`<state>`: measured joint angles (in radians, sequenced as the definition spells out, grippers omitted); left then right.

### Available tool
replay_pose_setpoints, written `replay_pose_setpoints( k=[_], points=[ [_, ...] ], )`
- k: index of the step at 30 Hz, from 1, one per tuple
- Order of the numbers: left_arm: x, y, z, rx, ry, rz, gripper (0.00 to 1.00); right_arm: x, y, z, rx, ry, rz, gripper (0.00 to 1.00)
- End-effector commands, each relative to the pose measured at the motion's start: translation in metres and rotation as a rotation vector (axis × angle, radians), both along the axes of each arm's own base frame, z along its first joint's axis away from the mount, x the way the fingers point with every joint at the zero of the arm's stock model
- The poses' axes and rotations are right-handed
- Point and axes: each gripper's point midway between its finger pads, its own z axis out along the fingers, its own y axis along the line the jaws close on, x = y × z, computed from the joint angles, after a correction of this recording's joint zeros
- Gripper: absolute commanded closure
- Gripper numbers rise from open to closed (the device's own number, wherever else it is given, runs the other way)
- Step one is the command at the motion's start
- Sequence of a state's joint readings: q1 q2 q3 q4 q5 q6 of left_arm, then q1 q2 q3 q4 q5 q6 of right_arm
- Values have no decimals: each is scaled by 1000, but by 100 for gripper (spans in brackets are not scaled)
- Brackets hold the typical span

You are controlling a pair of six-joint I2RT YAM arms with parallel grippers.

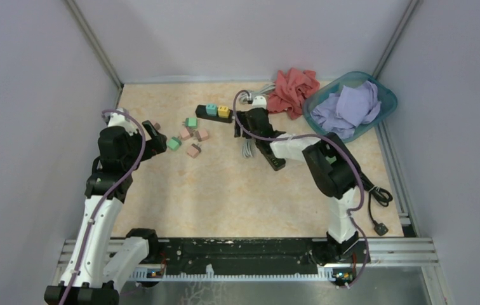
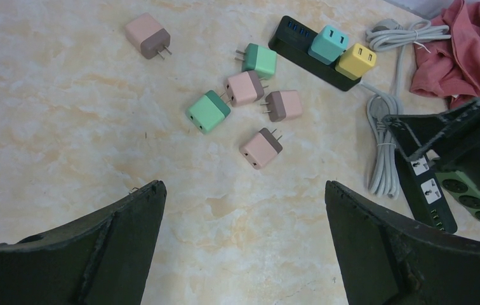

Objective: Insert the plug
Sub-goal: Move the socket to the center of the board.

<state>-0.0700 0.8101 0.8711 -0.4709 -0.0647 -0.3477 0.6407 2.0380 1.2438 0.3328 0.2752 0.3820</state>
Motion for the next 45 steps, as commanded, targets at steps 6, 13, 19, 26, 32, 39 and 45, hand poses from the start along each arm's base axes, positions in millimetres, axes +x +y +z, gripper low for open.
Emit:
replay_pose_setpoints(
  k=[6,13,19,26,32,39,45],
  points=[
    [5,-1,-1,-14,-5,-7,0,-39,-55,59,-62,16,83,24],
    [5,-3,-3,-20,1,-16,0,-72,-96,38,-192,96,61,24],
    [5,-2,-2,-21,0,-14,0,-85,-109,13,-245,161,47,24],
    [5,-3,-1,-23,-4,-21,0,-98,-105,-18,-254,260,89,31],
    [4,-5,0,-28,-12,-29,0,-117,-101,-33,-226,335,133,49],
    [4,-6,0,-30,-15,-37,0,-143,-98,-32,-207,369,149,58],
    [4,-7,-1,-31,-10,-41,0,-182,-91,-36,-214,426,121,61]
  ],
)
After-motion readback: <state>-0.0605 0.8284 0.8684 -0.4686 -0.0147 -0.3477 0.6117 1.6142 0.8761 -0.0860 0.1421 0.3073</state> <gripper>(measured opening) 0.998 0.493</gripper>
